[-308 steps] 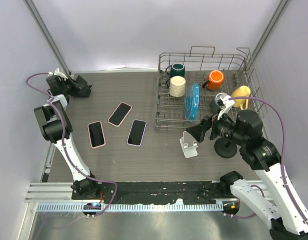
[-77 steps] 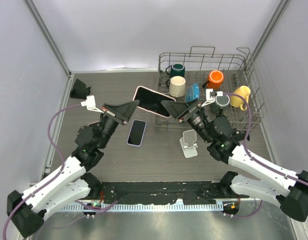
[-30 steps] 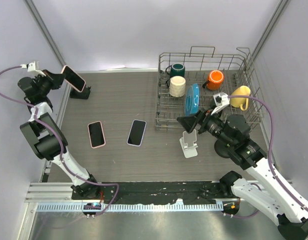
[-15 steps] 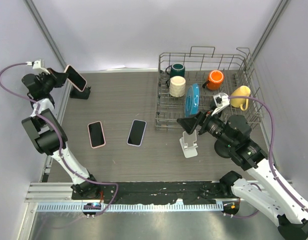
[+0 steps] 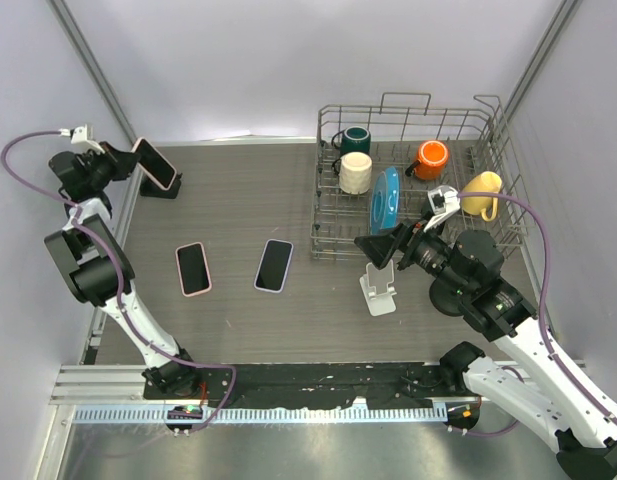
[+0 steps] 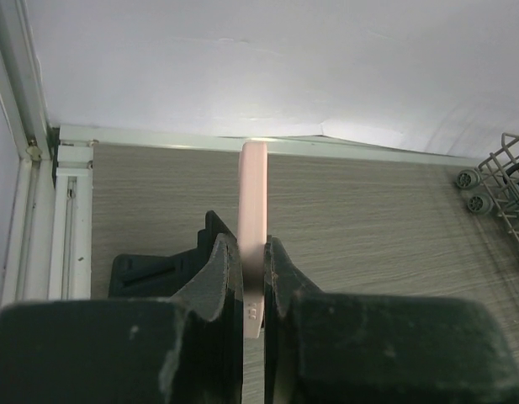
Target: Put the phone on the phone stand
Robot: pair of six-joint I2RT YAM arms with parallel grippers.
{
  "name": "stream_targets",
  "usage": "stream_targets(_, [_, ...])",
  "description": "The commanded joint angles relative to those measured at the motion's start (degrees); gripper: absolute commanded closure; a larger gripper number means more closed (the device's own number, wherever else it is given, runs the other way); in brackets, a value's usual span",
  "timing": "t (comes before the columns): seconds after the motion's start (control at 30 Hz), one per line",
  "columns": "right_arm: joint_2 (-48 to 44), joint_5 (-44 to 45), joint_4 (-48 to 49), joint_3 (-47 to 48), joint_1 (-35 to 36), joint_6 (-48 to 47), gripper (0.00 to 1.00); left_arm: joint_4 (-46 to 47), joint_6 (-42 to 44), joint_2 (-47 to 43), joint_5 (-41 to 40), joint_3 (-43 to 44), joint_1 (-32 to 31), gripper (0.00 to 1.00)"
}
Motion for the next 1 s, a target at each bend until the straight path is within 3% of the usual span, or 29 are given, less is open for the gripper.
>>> stream_targets(0.0, [0.21, -0.04, 1.65, 1.76, -0.25, -0.64, 0.14, 2.18, -0.15, 0.27, 0.41, 2.62, -0.26, 1.00])
stream_targets(0.97, [-0.14, 0.48, 1.92, 0.97, -0.34, -0.38, 0.14, 0.41, -1.73, 2.81, -7.59, 3.67, -0.88, 1.00])
